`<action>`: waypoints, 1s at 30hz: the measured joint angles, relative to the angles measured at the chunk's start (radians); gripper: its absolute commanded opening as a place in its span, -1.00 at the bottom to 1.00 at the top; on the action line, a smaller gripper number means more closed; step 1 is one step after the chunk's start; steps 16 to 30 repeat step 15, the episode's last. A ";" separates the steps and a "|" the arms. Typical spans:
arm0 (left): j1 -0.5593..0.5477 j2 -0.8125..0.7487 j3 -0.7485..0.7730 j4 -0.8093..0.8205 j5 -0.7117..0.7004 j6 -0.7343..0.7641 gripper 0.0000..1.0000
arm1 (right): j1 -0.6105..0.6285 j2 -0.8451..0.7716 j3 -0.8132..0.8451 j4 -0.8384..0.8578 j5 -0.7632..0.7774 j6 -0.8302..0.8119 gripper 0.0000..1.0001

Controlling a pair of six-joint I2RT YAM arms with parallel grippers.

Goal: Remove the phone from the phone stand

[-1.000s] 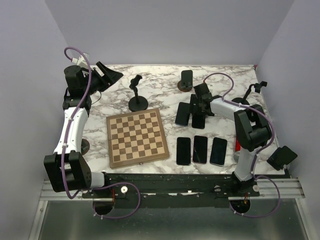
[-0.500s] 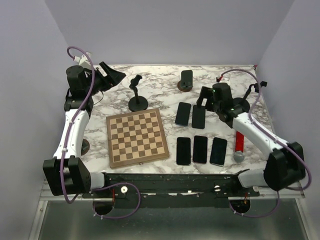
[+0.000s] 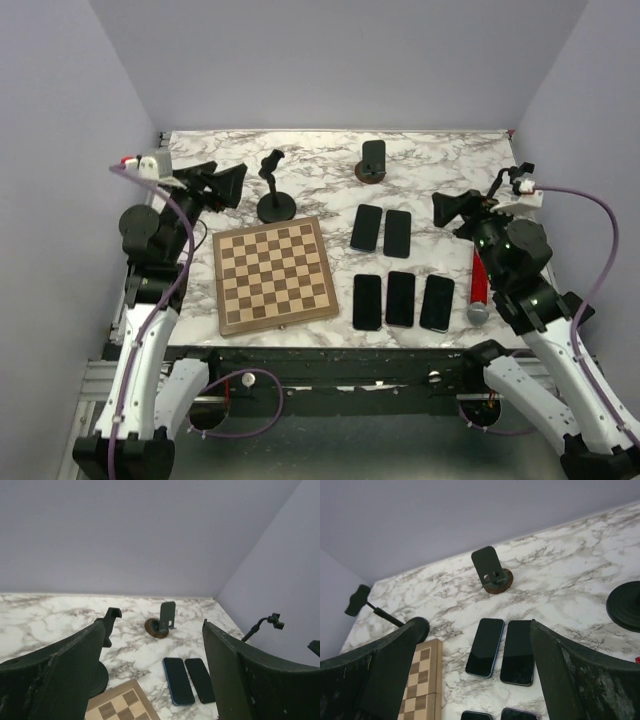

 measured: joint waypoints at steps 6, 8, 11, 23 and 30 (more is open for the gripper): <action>0.000 -0.277 -0.140 0.085 -0.106 0.024 0.80 | 0.000 -0.158 0.040 -0.068 0.053 -0.018 1.00; 0.000 -0.363 -0.158 0.094 -0.139 0.034 0.81 | 0.000 -0.204 0.065 -0.085 0.059 -0.030 0.99; 0.000 -0.457 -0.150 0.124 -0.175 0.051 0.81 | 0.000 -0.280 0.093 -0.087 0.059 -0.043 0.99; 0.000 -0.491 -0.129 0.131 -0.195 0.066 0.81 | 0.000 -0.362 0.118 -0.066 0.058 -0.064 1.00; 0.000 -0.491 -0.129 0.131 -0.195 0.066 0.81 | 0.000 -0.362 0.118 -0.066 0.058 -0.064 1.00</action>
